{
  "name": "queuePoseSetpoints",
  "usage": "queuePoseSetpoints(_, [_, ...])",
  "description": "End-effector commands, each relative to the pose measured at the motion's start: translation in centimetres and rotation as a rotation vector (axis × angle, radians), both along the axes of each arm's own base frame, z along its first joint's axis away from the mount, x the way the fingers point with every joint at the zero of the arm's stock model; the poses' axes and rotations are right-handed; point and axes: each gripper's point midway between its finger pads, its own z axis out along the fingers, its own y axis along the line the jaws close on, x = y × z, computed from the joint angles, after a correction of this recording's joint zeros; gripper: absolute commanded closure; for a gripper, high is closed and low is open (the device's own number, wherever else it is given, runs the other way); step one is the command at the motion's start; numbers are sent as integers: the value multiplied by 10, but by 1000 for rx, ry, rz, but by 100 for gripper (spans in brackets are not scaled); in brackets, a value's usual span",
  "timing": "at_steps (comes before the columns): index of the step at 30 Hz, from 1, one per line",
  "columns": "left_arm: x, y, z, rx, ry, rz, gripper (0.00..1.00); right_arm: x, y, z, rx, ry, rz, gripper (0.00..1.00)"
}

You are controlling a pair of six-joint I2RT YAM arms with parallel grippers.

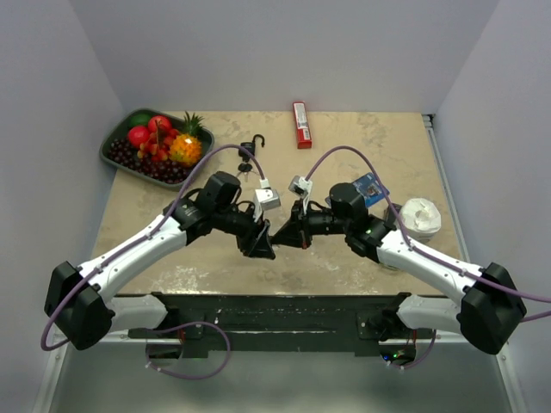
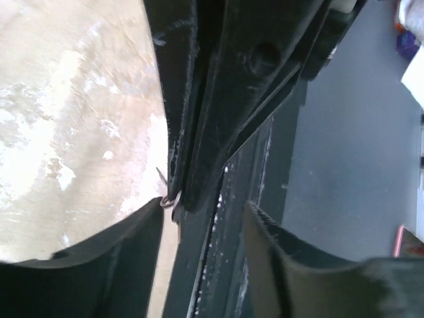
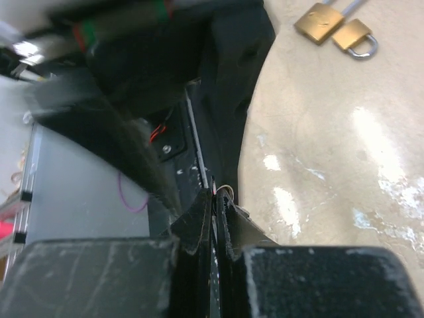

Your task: Unlock with the key

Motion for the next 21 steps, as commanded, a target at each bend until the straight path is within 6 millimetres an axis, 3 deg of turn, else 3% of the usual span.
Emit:
queuePoseSetpoints(1, [31,0,41,-183,-123,110,33,25,1,18,87,-3,-156,100])
queuePoseSetpoints(3, [42,14,54,-243,-155,169,20,32,-1,21,120,-2,-202,100])
queuePoseSetpoints(6, [53,24,68,-325,-195,255,15,42,-7,31,187,6,-268,100])
queuePoseSetpoints(12, [62,24,95,-540,-214,390,18,46,-15,62,318,-9,-339,100])
queuePoseSetpoints(16, [53,23,106,-701,-164,396,23,43,-22,81,394,-18,-364,100])
queuePoseSetpoints(21, [52,20,106,-720,-144,374,28,37,-25,96,451,-26,-353,100])
